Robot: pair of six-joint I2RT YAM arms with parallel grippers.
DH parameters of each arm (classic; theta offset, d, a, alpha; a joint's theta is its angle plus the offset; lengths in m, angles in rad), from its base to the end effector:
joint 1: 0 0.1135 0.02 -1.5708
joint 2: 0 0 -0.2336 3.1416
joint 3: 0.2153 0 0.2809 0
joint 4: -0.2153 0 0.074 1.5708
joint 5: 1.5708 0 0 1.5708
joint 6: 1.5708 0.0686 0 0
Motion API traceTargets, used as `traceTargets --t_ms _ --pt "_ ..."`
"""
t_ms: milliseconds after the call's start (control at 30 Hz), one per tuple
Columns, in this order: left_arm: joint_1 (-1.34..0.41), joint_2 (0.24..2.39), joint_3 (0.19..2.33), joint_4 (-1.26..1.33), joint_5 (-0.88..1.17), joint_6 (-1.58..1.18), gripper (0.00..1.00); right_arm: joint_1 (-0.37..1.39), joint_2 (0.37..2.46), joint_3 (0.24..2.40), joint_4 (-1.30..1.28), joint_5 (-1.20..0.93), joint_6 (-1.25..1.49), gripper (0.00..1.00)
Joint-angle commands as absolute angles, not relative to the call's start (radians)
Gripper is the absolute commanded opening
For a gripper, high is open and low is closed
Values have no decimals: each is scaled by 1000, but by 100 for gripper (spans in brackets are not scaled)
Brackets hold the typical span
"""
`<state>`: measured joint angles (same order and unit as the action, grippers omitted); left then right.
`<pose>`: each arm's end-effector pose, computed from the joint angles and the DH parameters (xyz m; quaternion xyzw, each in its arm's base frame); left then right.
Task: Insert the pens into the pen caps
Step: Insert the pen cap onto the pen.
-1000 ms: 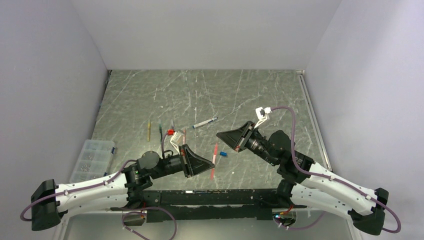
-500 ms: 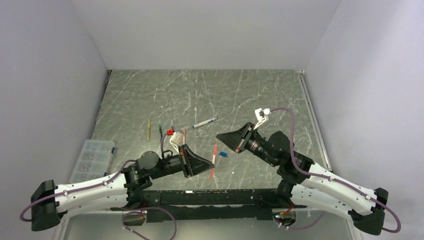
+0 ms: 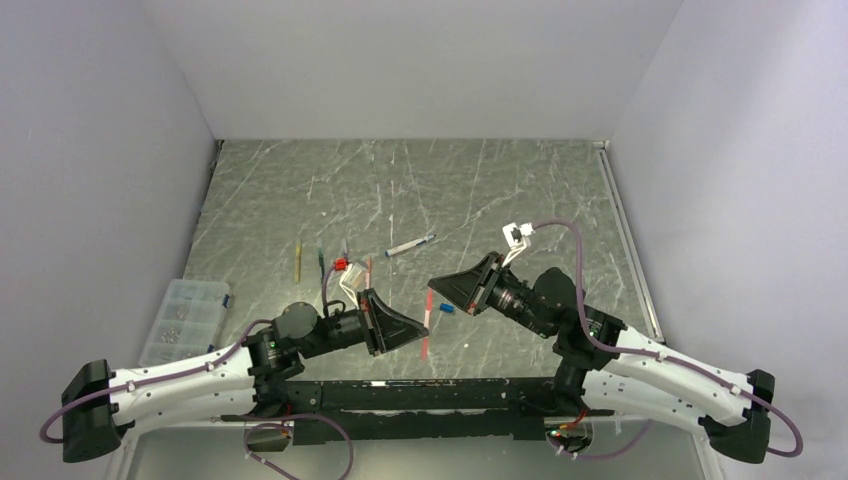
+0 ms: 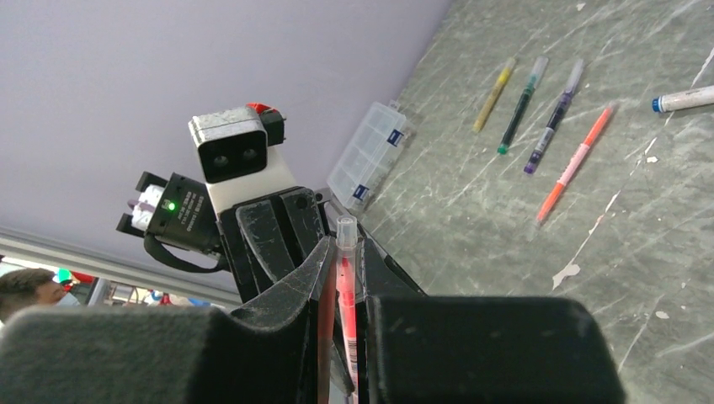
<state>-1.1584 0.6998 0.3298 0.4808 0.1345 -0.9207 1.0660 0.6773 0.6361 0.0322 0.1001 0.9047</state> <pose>0.0958 -0.2419 0.2364 0.1286 0.6547 -0.6637 0.3380 0.1302 0.2215 0.3073 -0.0220 0.7099 0.5663 0.4181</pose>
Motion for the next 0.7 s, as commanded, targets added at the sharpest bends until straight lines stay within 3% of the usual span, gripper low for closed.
traceTargets --t_ms 0,667 --pt "-1160 683 370 489 128 -898 0 1110 648 616 56 144 883 0" --pt "-1160 627 422 376 84 -838 0 1345 712 593 37 344 869 0"
